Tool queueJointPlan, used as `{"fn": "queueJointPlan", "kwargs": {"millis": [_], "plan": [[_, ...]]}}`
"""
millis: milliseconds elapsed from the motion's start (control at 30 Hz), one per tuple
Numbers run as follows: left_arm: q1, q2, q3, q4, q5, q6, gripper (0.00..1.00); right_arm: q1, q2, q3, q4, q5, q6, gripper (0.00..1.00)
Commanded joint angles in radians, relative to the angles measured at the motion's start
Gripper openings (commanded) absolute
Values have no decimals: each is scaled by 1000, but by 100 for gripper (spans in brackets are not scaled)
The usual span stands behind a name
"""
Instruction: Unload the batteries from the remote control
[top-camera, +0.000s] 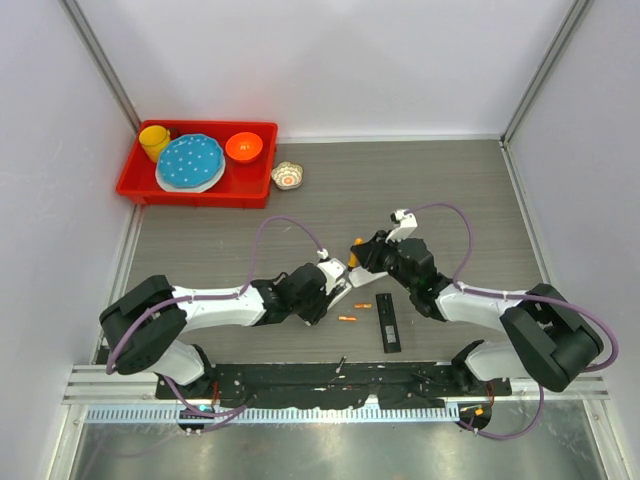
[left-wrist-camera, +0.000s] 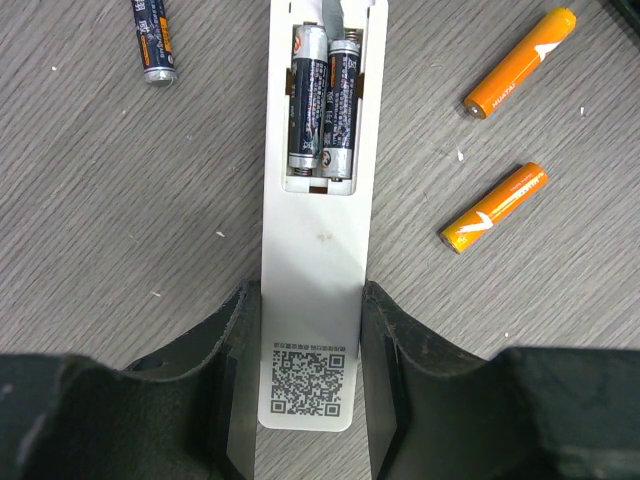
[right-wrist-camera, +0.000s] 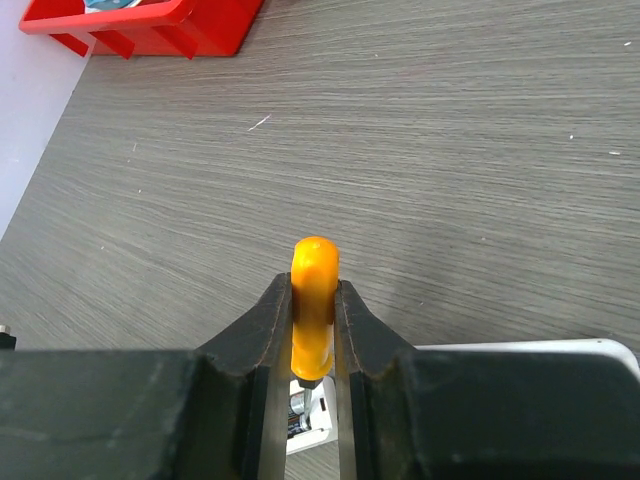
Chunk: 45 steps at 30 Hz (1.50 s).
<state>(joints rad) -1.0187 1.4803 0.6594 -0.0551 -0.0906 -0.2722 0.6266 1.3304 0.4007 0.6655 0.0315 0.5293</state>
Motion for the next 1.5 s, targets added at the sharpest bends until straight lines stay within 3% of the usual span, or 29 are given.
{"fn": "queueJointPlan", "kwargs": {"millis": [0, 400, 700, 1100, 1467], "plan": [[-4, 12, -20, -35, 58, -10, 0, 7, -10, 0, -49, -4, -31, 1], [-4, 12, -20, -37, 60, -10, 0, 10, -79, -5, -153, 71, -75, 1], [-4, 17, -15, -37, 60, -10, 0, 21, -5, 1, -66, -67, -3, 1], [-4, 18, -17, -37, 61, -10, 0, 21, -39, -3, 80, -252, 196, 1], [-4, 8, -24, -31, 57, -12, 0, 21, -120, -2, 30, -239, 227, 1]]}}
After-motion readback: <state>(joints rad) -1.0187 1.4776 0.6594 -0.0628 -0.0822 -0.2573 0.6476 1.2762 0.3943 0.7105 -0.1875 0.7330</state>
